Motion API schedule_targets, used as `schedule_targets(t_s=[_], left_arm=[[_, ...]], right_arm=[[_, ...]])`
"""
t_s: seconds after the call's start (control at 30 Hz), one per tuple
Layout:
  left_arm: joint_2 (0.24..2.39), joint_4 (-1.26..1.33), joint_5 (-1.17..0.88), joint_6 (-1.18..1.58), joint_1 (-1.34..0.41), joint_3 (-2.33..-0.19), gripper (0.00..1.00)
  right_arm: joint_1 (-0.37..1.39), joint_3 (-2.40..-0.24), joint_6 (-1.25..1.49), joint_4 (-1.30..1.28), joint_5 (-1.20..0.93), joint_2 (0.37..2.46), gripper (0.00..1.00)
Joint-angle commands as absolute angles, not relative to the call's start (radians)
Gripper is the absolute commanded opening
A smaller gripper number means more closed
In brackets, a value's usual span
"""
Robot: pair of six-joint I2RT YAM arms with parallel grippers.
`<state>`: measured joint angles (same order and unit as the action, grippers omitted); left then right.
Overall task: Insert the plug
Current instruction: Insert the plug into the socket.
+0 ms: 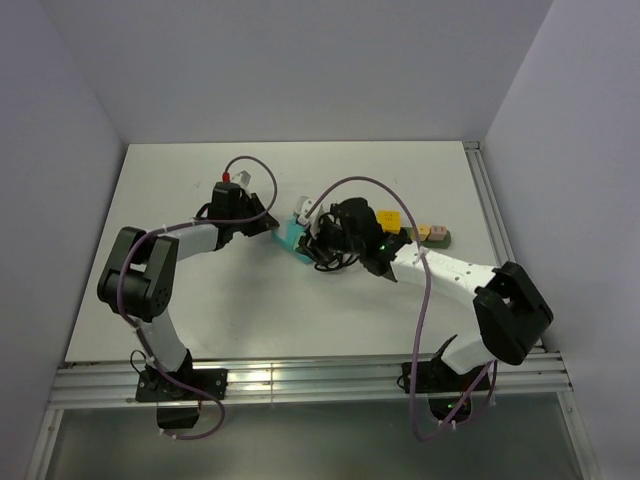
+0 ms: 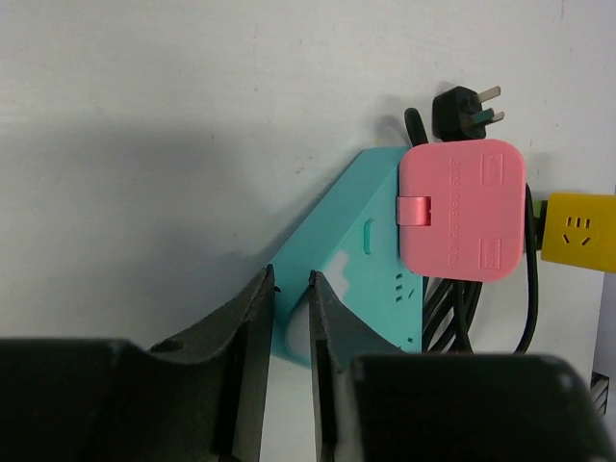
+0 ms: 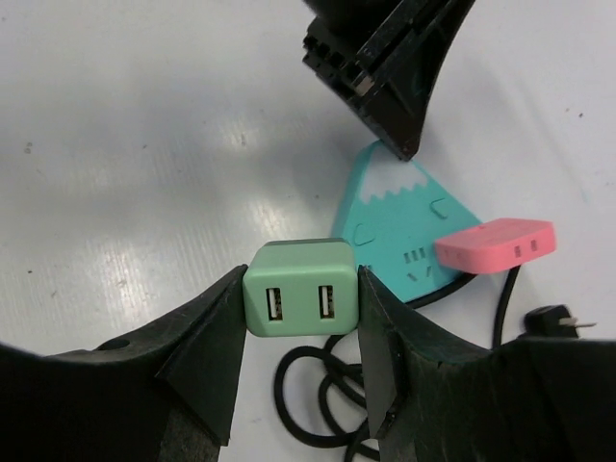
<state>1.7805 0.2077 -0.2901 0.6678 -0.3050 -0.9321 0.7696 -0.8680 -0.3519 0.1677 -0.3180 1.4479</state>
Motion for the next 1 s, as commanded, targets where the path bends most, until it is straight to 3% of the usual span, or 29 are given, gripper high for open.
schedule_targets(t_s=[0.0,0.1,0.13,0.27,0.4,0.63,0.97], left_arm=[[1.836,-0.020,-0.227,0.607,-0.310,-0.957,0.13],[1.806,-0.043,-0.186,0.617,-0.310,-0.953,0.20],[1.793,-0.043,-0.186,0.618,-0.310,-0.947,0.27],[1.730,-0.060,-0.181,0.623,-0.310,-0.943,0.39],[1.687,-0.072,-0.166,0.617,-0.310,-0.933,0.43],[1.654,-0.089,-0.184,0.601,-0.310,-0.940,0.57],[1.680,-0.072,-0.215,0.601,-0.311,-0.954,0.59]], right_arm=[[0.643,-0.972,-0.419,0.163,-0.515,1.476,0.00],[0.605,-1.083,-0.549,0.005,-0.578,1.555,0.00],[0.594,-1.110,-0.572,-0.039,-0.600,1.575,0.00],[0.523,-1.277,-0.727,-0.289,-0.773,1.698,0.00],[0.511,-1.261,-0.756,-0.259,-0.707,1.700,0.00],[0.522,-1.164,-0.759,-0.186,-0.700,1.657,0.00],[0.578,-1.184,-0.798,-0.235,-0.661,1.689,0.00]])
